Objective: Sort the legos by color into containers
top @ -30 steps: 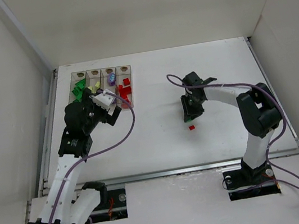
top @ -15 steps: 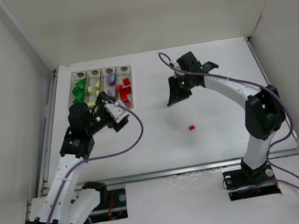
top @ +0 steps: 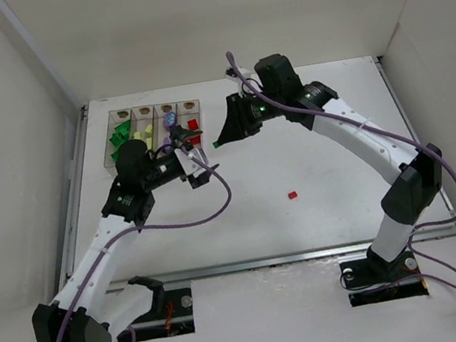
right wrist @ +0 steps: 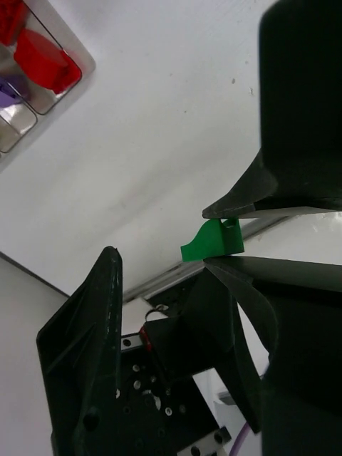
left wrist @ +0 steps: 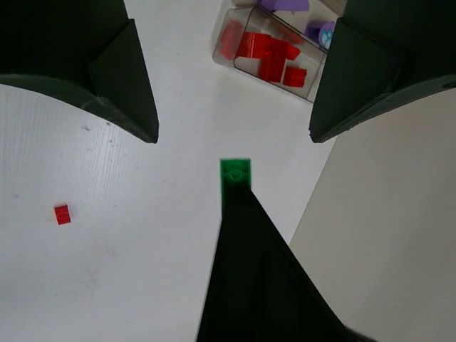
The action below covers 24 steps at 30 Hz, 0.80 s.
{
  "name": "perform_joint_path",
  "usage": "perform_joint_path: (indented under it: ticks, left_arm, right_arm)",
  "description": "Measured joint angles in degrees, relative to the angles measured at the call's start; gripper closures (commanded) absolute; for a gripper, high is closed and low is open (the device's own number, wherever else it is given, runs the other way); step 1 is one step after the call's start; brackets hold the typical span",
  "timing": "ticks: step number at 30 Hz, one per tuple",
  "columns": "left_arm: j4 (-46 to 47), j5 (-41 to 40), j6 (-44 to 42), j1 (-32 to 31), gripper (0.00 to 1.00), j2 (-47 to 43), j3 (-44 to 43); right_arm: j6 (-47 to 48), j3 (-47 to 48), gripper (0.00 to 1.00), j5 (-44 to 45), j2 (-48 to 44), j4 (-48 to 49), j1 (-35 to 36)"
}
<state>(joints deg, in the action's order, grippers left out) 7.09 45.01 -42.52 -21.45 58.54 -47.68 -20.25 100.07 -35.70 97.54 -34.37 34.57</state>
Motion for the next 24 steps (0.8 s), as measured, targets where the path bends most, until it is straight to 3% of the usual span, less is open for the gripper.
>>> perform_joint_path:
  ticks: [9,18,21,24]
  left_arm:
    - [3.15,-0.26,2.32,-2.91,0.52,0.63,-1.90]
    - [-0.20,-0.79,0.68,-2.97,0.47,1.40,-1.92]
    - [-1.22,-0.92,0.63,-2.97,0.61,1.40,-1.95]
    - [-1.29,-1.09,1.40,-2.97,0.69,1.40,-1.92]
  right_arm:
    - [-0.98,-2.64,1.00,-1.40,0.00,0.55,2.29]
    - [-1.66,-2.69,1.00,-1.49,-0.09,1.92,2.29]
    - [-1.81,-2.69,1.00,-1.60,-0.09,1.95,2.29]
    - [-1.84,-2.69,1.00,-1.62,-0.09,1.97,2.29]
